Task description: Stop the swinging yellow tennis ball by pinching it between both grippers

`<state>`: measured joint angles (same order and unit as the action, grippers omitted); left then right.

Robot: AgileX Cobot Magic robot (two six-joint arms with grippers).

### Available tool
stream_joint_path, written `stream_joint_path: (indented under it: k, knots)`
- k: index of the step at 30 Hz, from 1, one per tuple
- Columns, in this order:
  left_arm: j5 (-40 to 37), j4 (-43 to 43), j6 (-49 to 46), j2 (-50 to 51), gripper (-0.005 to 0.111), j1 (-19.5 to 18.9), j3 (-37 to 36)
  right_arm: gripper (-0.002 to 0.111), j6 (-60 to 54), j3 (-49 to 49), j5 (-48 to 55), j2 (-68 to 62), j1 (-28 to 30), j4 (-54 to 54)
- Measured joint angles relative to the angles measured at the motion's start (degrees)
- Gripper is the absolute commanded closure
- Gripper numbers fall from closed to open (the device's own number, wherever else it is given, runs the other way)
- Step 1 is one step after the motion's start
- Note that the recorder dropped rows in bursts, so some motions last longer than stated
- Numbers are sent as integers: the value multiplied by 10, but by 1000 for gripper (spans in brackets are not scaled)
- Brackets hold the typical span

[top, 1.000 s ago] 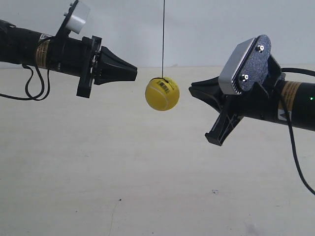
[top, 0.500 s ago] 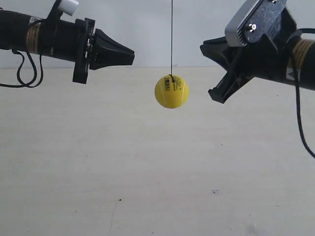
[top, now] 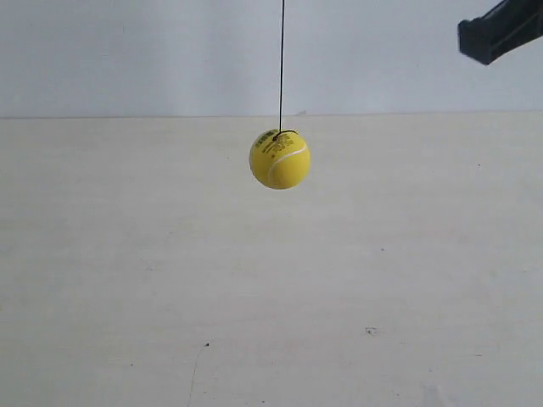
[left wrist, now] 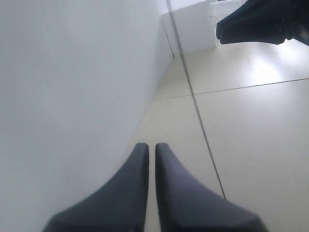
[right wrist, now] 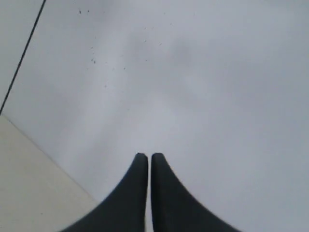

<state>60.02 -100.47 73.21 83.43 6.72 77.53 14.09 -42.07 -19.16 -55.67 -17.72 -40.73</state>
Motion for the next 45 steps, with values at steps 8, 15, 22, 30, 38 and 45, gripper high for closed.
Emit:
stream_joint_path:
  k: [8,15,22,30,38,45]
  knots:
    - [-96,0,24,-196,102,-3,-56,108,19,0,106,156,0,25]
    - [-234,0,42,-384,102,-3,-170,108,59,0,208,261,0,27]
    - [-302,0,66,-535,102,-3,-300,108,74,53,220,345,0,27]
    - [-361,1,101,-662,102,-3,-457,108,94,179,156,400,0,29]
    - [-440,37,110,-730,102,-3,-584,108,86,293,110,402,0,28]
    - [-459,57,109,-738,102,-3,-669,108,39,356,82,402,0,52]
